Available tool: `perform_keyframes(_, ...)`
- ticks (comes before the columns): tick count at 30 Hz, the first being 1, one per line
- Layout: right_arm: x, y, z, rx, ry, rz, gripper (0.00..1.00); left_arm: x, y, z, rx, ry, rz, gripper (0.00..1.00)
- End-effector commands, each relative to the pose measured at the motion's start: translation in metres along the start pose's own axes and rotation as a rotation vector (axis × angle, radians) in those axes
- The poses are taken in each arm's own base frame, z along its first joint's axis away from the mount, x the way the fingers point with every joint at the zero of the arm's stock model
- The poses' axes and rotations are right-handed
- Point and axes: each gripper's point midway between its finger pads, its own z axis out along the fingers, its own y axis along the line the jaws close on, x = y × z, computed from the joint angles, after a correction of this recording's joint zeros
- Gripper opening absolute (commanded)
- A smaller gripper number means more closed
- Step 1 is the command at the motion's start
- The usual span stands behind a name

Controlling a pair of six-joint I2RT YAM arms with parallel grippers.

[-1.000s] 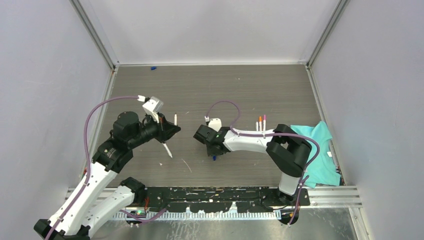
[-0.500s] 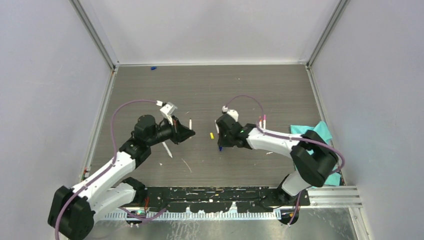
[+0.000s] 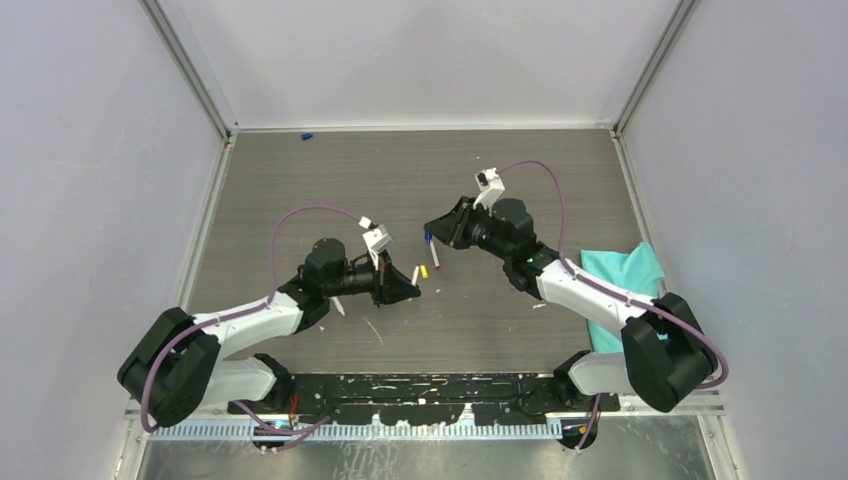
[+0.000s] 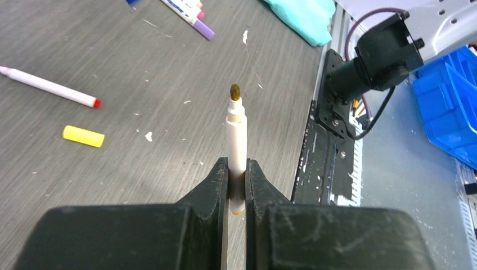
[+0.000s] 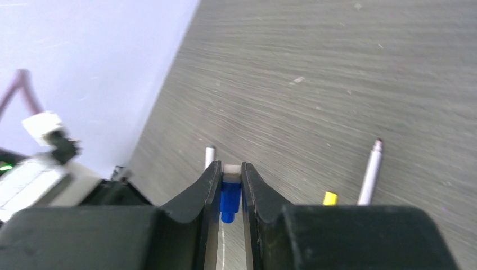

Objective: Insert the pens into the pen caps
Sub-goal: Pick up the pen cap at the center of the board.

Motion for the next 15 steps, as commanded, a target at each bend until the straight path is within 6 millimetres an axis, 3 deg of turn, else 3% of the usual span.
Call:
perform_keyframes(1,-0.037,0.055,-0.019,-0.273,-0.133,-0.073,0.01,-0.016,-0.016,0.01,0.084,-0.054,0.111,0.0)
perform_keyframes(15,-0.013,0.069,-0.045,-0.418,-0.099,-0.038,0.01,-0.022,-0.018,0.012,0.077,-0.072,0.104,0.0)
